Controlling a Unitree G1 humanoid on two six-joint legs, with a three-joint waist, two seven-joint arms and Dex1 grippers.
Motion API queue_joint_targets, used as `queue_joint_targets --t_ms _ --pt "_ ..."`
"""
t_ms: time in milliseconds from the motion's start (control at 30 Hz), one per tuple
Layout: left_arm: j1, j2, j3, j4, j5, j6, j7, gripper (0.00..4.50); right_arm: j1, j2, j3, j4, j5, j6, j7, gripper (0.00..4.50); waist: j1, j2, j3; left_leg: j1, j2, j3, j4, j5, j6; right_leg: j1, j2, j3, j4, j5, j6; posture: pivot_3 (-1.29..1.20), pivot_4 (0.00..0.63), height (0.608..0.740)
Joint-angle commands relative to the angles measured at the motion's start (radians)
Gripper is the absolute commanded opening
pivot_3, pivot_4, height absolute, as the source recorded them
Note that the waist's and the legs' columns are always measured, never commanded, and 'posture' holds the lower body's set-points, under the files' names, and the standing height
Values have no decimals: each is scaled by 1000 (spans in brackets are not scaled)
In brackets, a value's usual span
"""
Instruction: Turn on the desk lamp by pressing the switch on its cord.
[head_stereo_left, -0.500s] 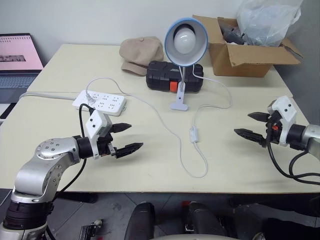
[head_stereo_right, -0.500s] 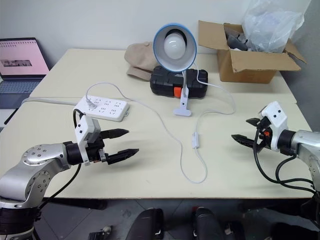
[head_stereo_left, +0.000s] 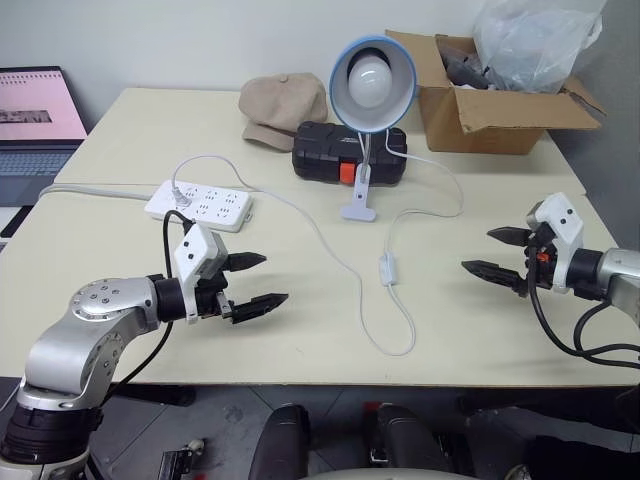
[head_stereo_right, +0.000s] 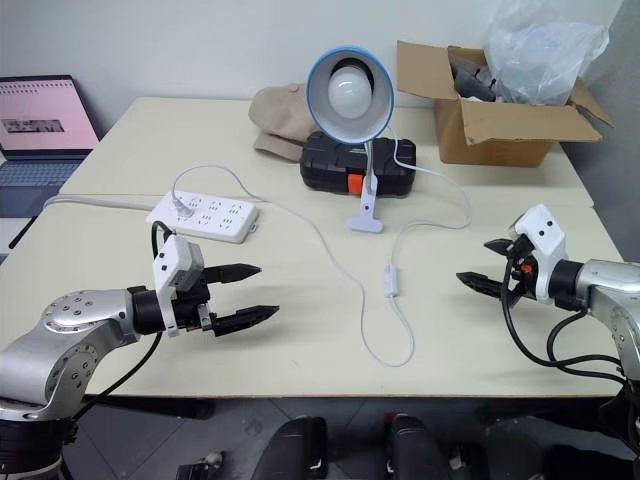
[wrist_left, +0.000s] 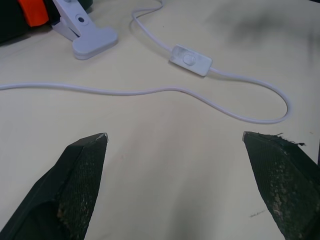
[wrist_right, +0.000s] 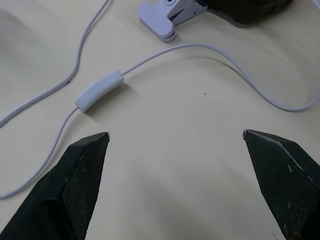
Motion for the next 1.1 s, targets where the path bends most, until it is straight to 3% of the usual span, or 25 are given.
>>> queue_joint_targets --t_ms 33,433,600,900,1100 --pt "-18 7 0 -12 18 -61 -16 4500 -24 -8 -9 -40 27 23 10 4492 0 0 0 0 0 0 0 0 0 0 0 0 0 0 0 0 150 740" --pt "0 58 -31 -75 -47 -34 -139 4500 -42 14 5 -88 68 75 5 4492 -1 0 0 0 0 0 0 0 0 0 0 0 0 0 0 0 150 740" --pt "-25 40 -34 -75 -52 -37 -129 4500 -137 44 41 -71 131 269 -54 4492 -1 0 0 0 0 0 0 0 0 0 0 0 0 0 0 0 150 740" --pt "-54 -1 -90 -69 4 -87 -93 4500 -464 347 27 176 162 731 -334 4492 -3 0 0 -1 0 0 0 0 0 -1 1 0 0 0 -1 0 150 740" --pt "-39 -9 -111 -86 36 -114 -82 4500 -586 460 30 333 132 835 -393 4492 -2 0 0 -2 0 0 0 0 0 -2 1 0 0 0 -1 0 150 740"
